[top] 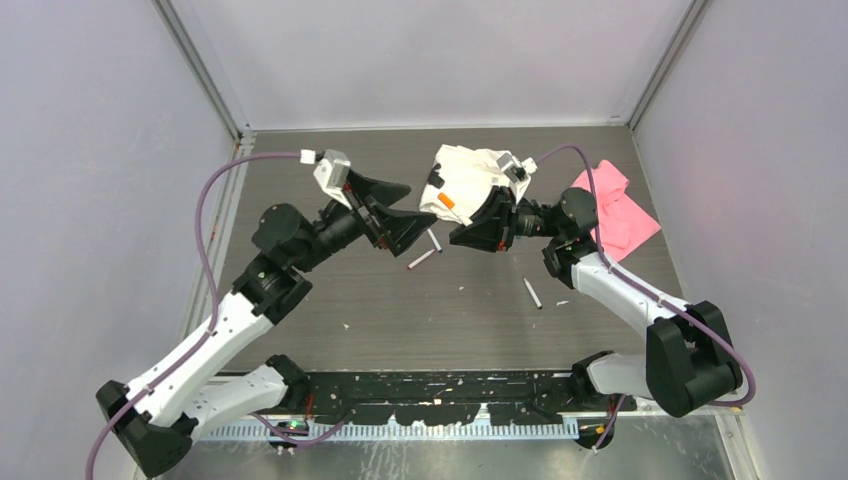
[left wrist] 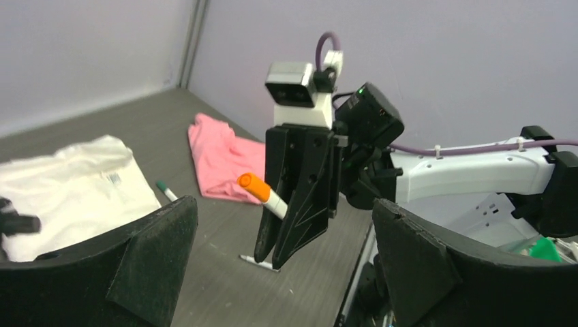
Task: Insert the pens into the pen caps
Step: Press the pen cap onto the pen.
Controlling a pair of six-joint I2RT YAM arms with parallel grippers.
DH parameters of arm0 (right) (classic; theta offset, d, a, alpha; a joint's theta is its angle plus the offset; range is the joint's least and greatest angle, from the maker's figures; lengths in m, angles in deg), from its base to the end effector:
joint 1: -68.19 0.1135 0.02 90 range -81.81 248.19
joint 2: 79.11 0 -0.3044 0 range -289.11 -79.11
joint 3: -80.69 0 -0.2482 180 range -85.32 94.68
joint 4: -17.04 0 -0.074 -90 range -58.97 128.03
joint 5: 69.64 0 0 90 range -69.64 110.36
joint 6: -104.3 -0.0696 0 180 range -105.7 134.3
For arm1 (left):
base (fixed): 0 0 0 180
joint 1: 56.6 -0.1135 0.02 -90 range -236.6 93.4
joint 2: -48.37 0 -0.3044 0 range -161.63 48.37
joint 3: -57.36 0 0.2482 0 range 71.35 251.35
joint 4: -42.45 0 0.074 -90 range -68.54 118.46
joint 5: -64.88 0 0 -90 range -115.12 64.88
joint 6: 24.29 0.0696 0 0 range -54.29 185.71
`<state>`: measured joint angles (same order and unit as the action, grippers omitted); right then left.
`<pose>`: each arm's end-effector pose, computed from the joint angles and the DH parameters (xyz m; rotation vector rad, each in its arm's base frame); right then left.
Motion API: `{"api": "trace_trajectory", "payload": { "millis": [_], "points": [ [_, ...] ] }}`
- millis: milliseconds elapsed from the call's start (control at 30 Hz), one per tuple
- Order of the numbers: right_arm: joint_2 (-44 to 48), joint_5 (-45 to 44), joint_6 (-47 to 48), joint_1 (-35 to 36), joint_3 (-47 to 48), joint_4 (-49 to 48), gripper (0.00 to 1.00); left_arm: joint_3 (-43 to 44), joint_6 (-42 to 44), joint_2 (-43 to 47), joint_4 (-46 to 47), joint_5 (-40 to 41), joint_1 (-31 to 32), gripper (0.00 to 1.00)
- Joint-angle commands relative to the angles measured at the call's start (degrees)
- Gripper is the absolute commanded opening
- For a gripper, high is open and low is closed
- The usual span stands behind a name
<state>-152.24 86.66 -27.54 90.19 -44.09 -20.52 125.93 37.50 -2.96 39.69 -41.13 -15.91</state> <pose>0.2208 0.1579 0.3628 -0.8977 1.3875 1.5813 0.1416 -0.1471 0.4600 0.4070 1.3712 -1.1910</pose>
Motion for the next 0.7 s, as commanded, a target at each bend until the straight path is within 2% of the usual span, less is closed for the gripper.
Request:
{"api": "trace_trajectory", "payload": {
  "millis": [0,167,667],
  "points": [
    [1.0,1.2,1.9,-0.1,1.1,-0.7,0.01,1.9,-5.5,-5.0,-0.8,-8.0,-2.8,1.0],
    [1.0,1.6,2.4,-0.1,1.1,-0.2,0.01,4.7,-10.5,-10.6,2.7,-12.9,-5.3,0.99],
    [0.6,1.9,3.2,0.0,1.4,1.3,0.01,7.0,-15.9,-17.0,8.9,-17.2,-6.2,0.62]
  ]
}}
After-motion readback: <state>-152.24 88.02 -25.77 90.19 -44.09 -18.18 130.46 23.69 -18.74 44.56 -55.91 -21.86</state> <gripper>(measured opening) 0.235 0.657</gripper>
